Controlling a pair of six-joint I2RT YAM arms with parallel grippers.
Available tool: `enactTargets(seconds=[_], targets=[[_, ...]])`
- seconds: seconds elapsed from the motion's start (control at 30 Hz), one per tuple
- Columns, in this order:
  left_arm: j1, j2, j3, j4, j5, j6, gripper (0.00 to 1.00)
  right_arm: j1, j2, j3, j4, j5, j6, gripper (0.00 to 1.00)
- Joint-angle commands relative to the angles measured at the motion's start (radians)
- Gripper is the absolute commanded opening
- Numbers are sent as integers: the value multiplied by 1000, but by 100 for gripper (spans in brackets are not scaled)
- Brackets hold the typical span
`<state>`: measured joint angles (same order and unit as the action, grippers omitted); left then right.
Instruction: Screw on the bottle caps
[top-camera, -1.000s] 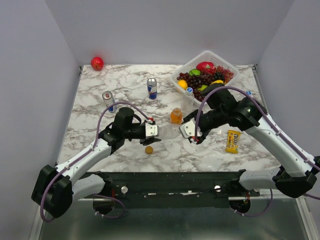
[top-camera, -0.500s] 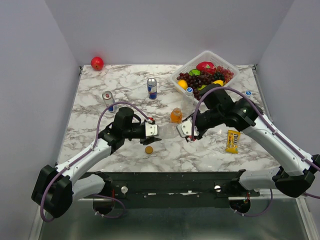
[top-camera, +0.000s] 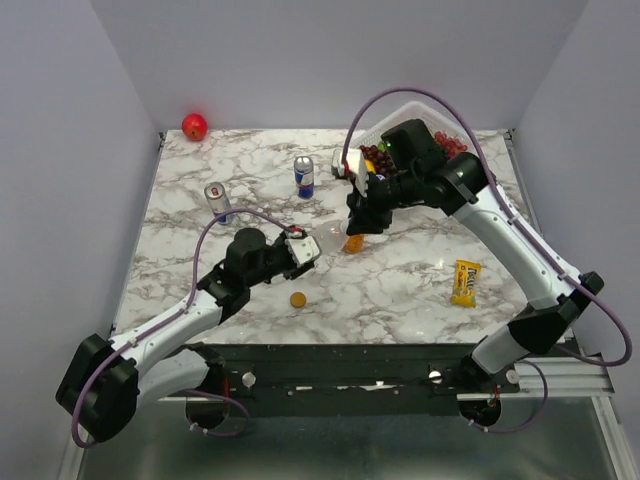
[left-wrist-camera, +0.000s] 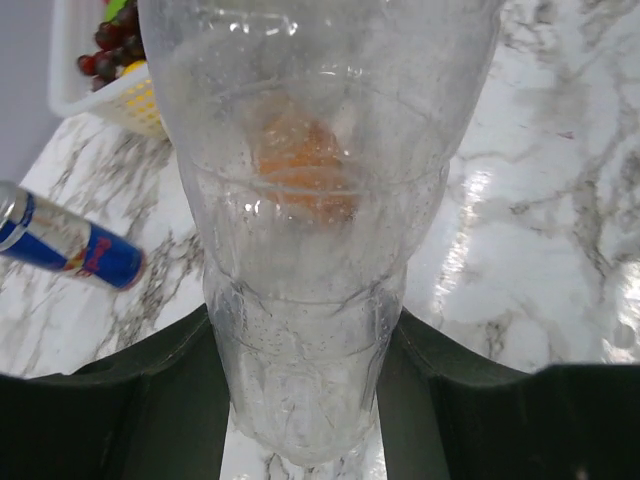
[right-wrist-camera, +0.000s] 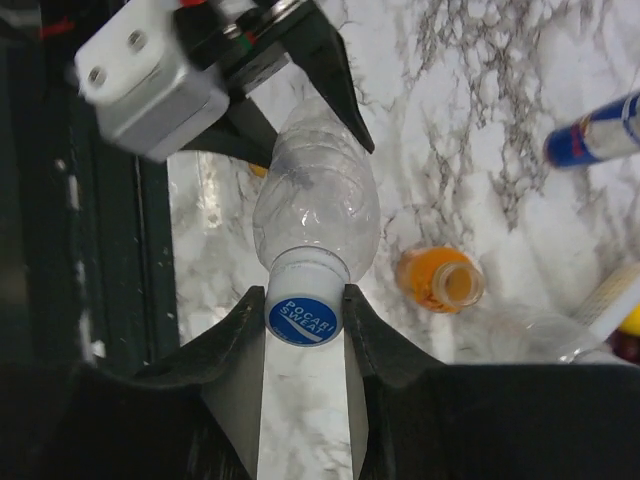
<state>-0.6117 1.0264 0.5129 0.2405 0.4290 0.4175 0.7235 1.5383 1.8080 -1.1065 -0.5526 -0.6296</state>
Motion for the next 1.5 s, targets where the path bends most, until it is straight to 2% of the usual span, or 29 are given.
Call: enactTargets(seconds=[0.0,0.17,0.27,0.37,0.4,0.43,0.47,0.5,0.53,0.57,0.6,0.63,0.7,0.9,0.97,1.07,1.27,1.4,1.47], targets=[[-69,-3,29,180,-401,-43,0,-12,52,11,66,-61,620,1],[-69,35,61,114,-518,-82,0,-18,127,109,45,-16,769,0],[-66,32,64,76,-535,-89,0,-22,152,184,54,-29,751,0],[-59,17,67,4,-455,-106,0,-62,158,284,65,28,696,40],[-57,9,64,-10,-402,-129,0,-97,152,298,88,42,656,66],[-53,3,64,-20,-347,-150,0,-119,146,309,103,37,639,76],[-42,-12,64,-35,-296,-170,0,-143,134,307,123,-4,605,79],[-39,-22,59,-32,-245,-189,0,-207,91,244,210,-54,599,80],[-33,-32,56,-18,-105,-238,0,-238,53,182,287,-119,599,80],[-30,-43,56,18,-48,-258,0,-263,10,112,378,-248,597,80],[-30,-42,62,43,12,-285,0,-283,-88,11,598,-280,597,83],[-26,-32,74,63,92,-351,0,-283,-127,-138,691,-294,593,85],[-22,23,133,77,135,-400,0,-283,-168,-226,845,-371,603,87],[-16,95,221,160,243,-442,0,-282,-165,-323,982,-515,695,88],[-14,121,249,154,255,-468,0,-282,-153,-316,985,-568,693,88],[-14,132,257,177,281,-482,0,-283,-150,-315,984,-570,680,86],[-11,158,286,166,300,-505,0,-282,-141,-318,998,-610,686,75],[-11,166,292,166,298,-510,0,-283,-138,-332,1014,-626,708,59],[-11,167,294,164,301,-508,0,-283,-144,-345,1034,-618,735,56]])
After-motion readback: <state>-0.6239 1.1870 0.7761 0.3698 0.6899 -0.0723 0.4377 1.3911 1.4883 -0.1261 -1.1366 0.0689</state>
